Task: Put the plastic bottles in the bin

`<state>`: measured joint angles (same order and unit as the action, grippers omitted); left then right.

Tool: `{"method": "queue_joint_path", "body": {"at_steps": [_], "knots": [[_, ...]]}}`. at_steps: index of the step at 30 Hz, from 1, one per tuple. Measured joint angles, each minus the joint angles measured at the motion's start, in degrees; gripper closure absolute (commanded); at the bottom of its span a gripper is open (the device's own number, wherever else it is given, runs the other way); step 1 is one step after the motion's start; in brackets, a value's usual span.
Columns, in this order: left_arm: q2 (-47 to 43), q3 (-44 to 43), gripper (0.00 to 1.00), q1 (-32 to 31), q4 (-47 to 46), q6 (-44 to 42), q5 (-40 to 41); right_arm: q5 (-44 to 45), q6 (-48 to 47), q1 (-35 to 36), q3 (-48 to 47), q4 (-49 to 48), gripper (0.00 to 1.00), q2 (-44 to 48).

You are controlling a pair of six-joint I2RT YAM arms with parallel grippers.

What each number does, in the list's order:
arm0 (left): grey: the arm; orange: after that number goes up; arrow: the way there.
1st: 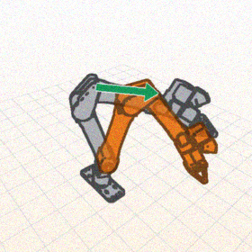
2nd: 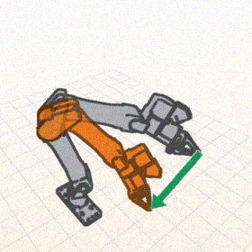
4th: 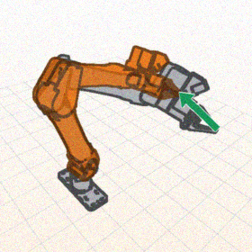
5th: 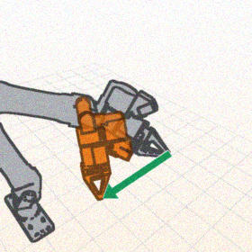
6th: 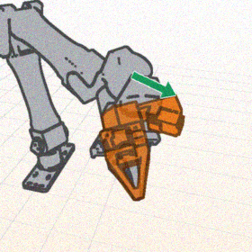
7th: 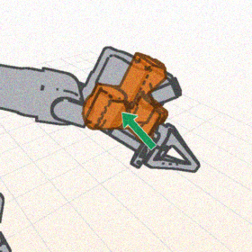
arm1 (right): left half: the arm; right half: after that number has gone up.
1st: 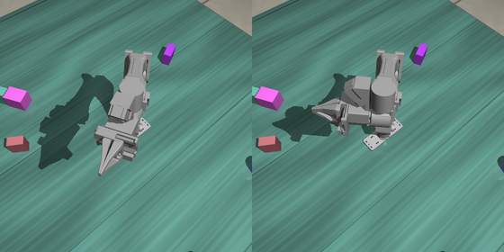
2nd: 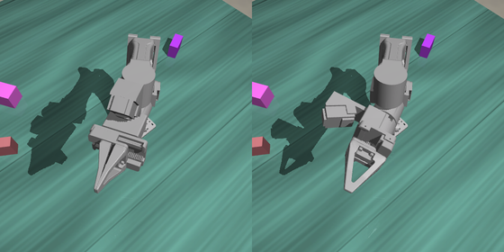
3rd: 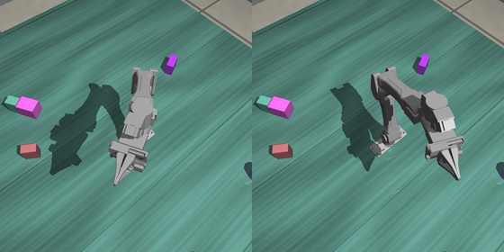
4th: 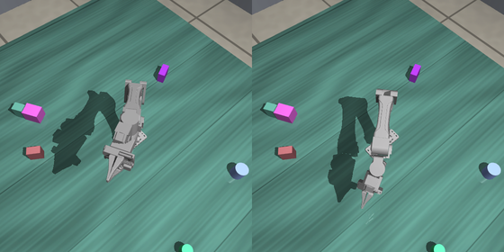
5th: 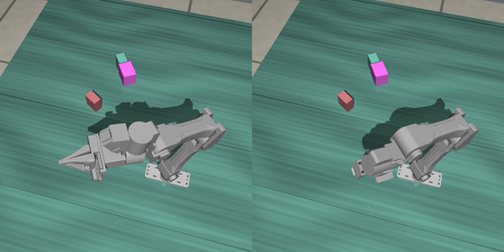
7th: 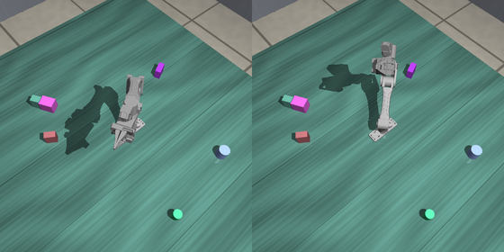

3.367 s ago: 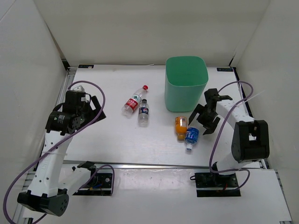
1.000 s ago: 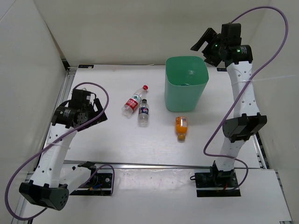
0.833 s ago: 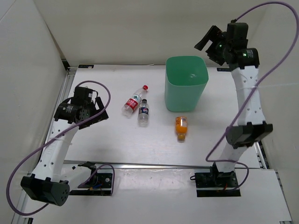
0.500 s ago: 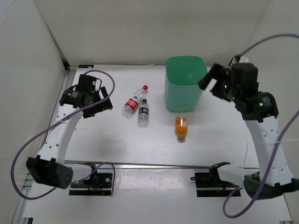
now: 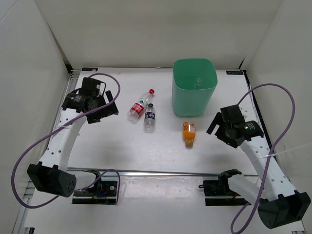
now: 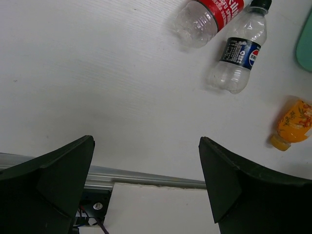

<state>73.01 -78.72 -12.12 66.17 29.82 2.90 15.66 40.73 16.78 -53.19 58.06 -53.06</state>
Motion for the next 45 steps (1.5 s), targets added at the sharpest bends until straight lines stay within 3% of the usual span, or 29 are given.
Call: {"method": "queue_joint_path", "body": {"at_steps": [7, 15, 27, 40, 45], "knots": [[-6.9, 0.6, 0.01, -0.9, 2.4, 1.1, -0.6, 0.7, 8.3, 2.7, 4.0, -1.7, 0.01, -2.2], [-15.4, 3.6, 0.01, -1.5, 5.7, 2.6, -0.3, -0.6, 8.7, 4.2, 7.0, -10.1, 0.01, -4.9], [-18.5, 12.0, 0.01, -1.5, 4.2, 4.5, -1.2, 4.6, 5.0, 20.9, 10.8, -22.9, 0.01, -21.7], [-19.5, 15.4, 0.01, -1.5, 6.1, 4.4, -3.0, 9.4, -1.4, 20.9, 14.4, -38.1, 0.01, -24.8], [-20.1, 16.0, 0.01, -1.5, 7.1, 4.4, -3.0, 9.9, -3.2, 20.3, 12.7, -41.0, 0.1, -29.8]]}}
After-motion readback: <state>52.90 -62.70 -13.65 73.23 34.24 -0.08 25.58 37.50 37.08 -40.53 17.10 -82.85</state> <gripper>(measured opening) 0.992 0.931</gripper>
